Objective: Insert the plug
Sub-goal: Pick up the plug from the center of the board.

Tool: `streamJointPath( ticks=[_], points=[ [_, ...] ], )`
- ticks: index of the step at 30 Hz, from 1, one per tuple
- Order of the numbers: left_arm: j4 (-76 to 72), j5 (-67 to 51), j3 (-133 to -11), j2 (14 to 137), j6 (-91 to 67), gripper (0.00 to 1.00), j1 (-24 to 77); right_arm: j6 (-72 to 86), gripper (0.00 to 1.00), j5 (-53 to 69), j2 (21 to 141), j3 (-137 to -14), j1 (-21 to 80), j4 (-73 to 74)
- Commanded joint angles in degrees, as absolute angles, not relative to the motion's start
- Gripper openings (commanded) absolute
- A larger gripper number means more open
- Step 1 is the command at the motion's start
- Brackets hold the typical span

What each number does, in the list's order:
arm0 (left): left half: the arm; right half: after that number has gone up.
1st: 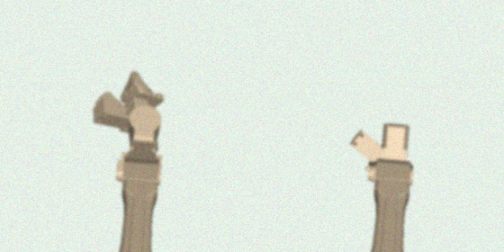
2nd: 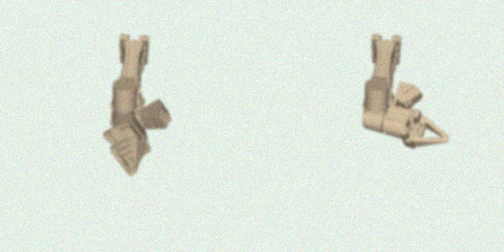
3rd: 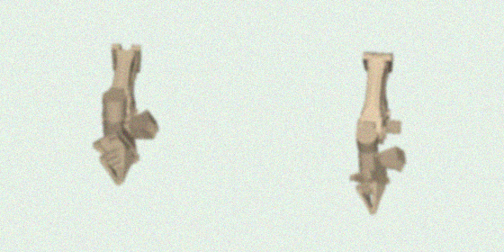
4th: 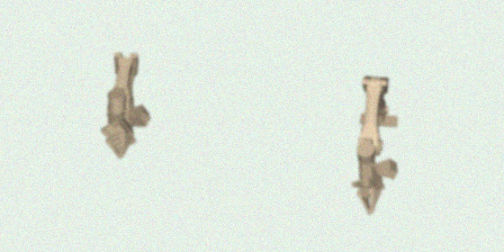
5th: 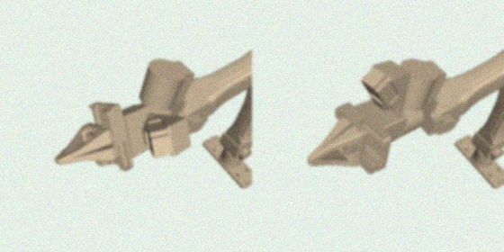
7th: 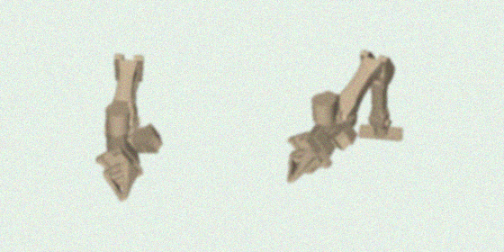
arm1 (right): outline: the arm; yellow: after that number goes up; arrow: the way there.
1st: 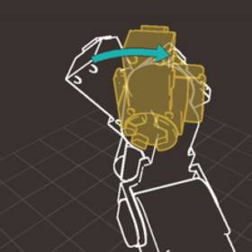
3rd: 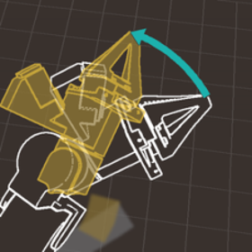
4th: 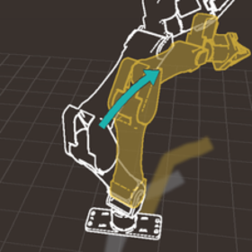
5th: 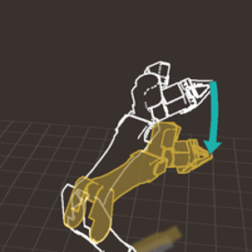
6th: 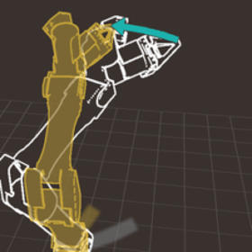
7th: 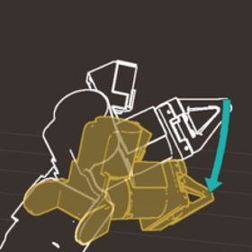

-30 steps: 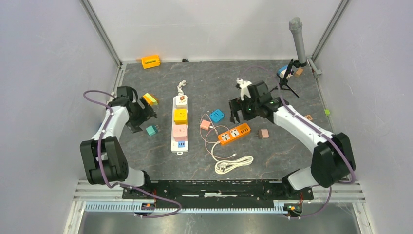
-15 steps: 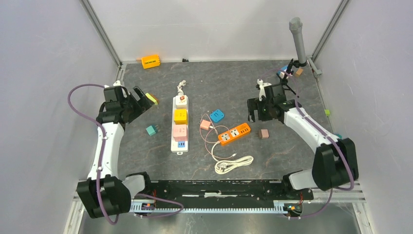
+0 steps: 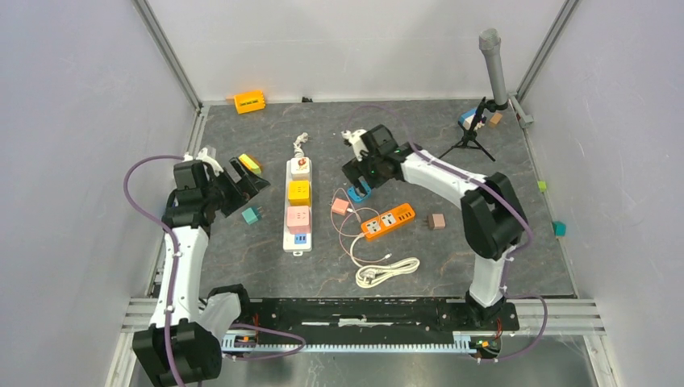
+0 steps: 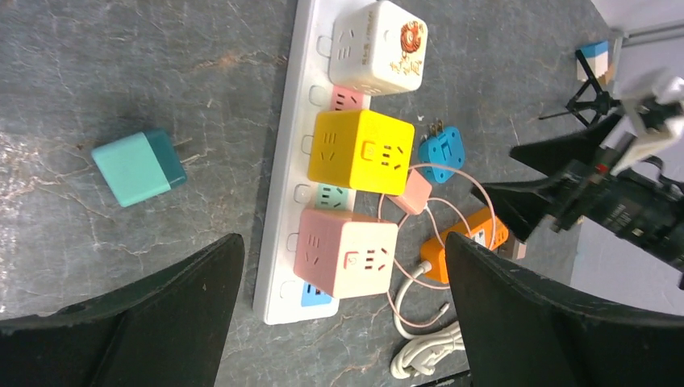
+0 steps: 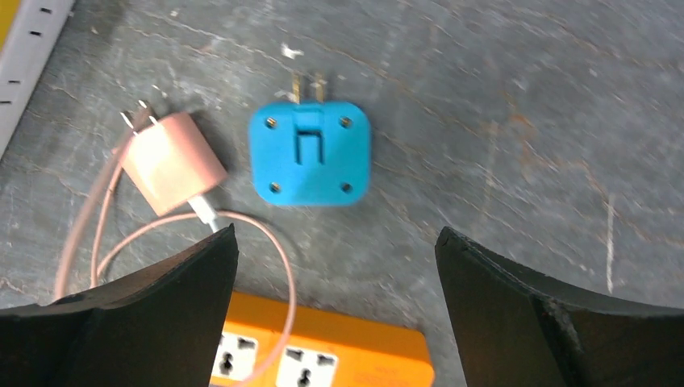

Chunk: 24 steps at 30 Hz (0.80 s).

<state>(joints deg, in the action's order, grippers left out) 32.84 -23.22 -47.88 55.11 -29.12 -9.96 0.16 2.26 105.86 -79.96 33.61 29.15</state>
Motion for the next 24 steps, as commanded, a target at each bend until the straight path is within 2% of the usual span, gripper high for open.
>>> streamJointPath(
  ticks=[1,17,24],
  points=[
    [32.08,-28.41,-45.79,52.67,-32.74,1.00,-10.31,-2.33,0.96,-1.85,110.78,-85.42,36.78,29.12],
    [36.17,-30.70,-43.02,48.16,-30.51,1.00,-10.28,-1.22,0.91,-6.29,121.67,-91.94,40.42,28.58],
    [36.36,-32.41,-46.01,48.96,-30.02,0.98,-10.27,-2.02,0.78,-5.61,123.33,-91.54,40.42,28.72]
  ],
)
